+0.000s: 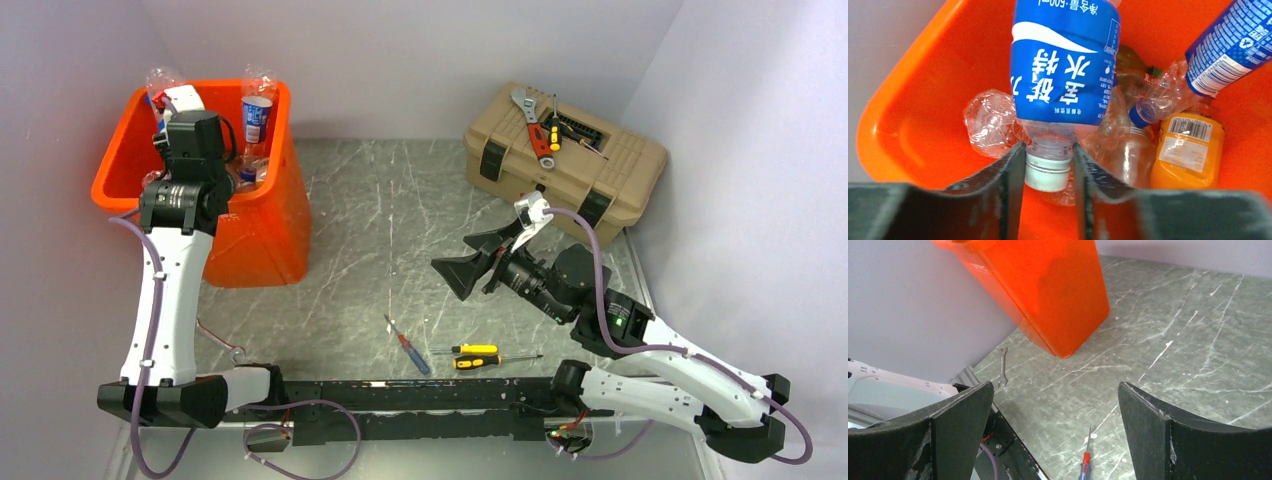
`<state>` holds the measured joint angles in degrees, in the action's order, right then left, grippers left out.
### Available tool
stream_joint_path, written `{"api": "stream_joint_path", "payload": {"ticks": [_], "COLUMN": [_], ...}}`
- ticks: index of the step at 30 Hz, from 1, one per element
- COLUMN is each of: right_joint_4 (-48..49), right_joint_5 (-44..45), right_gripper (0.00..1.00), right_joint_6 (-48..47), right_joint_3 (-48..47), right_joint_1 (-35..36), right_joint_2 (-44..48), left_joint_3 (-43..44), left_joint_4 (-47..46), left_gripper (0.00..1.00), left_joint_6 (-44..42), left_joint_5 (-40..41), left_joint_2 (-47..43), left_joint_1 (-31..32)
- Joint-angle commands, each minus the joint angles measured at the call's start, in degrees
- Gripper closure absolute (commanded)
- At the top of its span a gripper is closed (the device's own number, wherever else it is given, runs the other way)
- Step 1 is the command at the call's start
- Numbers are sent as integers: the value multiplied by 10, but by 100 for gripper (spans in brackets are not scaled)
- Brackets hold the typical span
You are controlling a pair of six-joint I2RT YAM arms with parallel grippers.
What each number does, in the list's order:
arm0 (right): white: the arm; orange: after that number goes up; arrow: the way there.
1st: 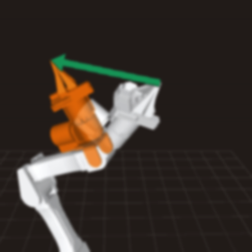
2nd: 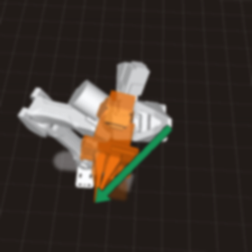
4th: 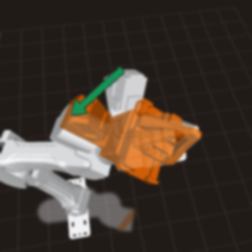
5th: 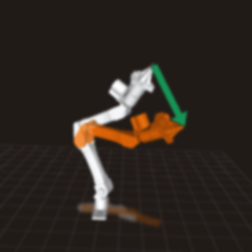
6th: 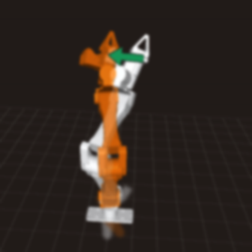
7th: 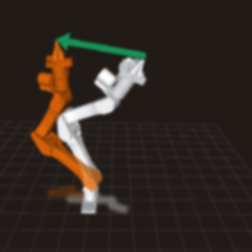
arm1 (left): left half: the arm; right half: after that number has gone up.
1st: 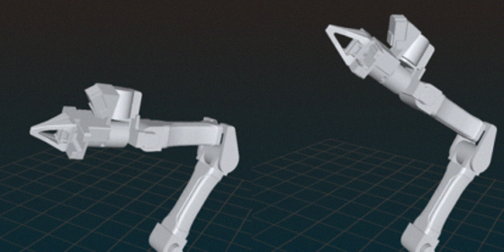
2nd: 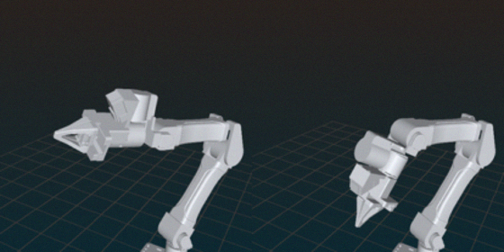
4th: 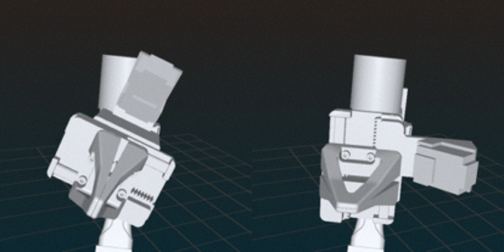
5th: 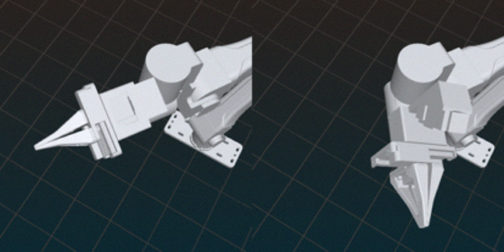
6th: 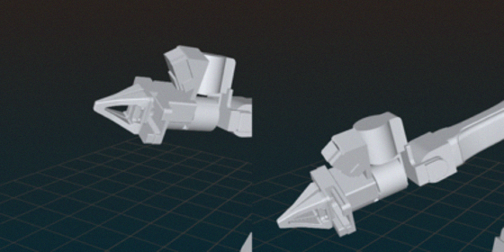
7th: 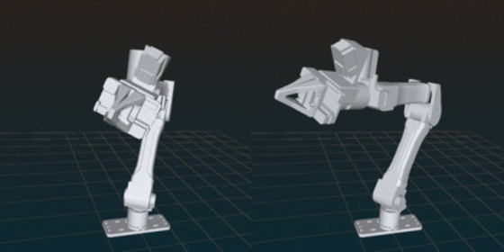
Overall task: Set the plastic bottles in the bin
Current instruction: Place the plastic bottle in the trash bin.
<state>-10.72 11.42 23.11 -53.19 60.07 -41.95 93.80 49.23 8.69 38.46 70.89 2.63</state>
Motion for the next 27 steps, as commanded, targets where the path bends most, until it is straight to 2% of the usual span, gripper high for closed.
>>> {"api": "stream_joint_path", "payload": {"ticks": [1, 3, 5, 8, 13, 18, 21, 24, 27], "right_joint_4": [17, 20, 25, 26, 23, 14, -1, -11, -16], "right_joint_5": [3, 5, 5, 5, 16, 50, 84, 120, 161], "right_gripper": [0, 0, 0, 0, 0, 0, 0, 0, 0], "right_joint_6": [-3, -1, 0, 1, -3, -17, -30, -41, -46], "right_joint_3": [10, 14, 16, 12, 7, 8, 5, 5, 15], "right_joint_1": [0, 0, 0, 0, 0, 0, 0, 0, 0], "right_joint_2": [6, 4, 0, -7, -13, -10, -9, -9, -9], "left_joint_3": [0, 10, 17, 35, 88, 94, 130, 172, 193], "left_joint_4": [-57, -48, -49, -51, -61, -117, -110, -106, -117], "left_gripper": [43, 23, 12, 2, 1, 1, 1, 0, 1], "left_joint_6": [25, 26, 29, 31, 35, 39, 17, -47, -103], "left_joint_5": [-25, -43, -63, -94, -156, -289, -305, -216, -158], "left_joint_2": [-28, -26, -29, -34, -43, -63, -32, 14, 55], "left_joint_1": [-3, -2, -3, -2, 10, 54, 130, 276, 388]}}
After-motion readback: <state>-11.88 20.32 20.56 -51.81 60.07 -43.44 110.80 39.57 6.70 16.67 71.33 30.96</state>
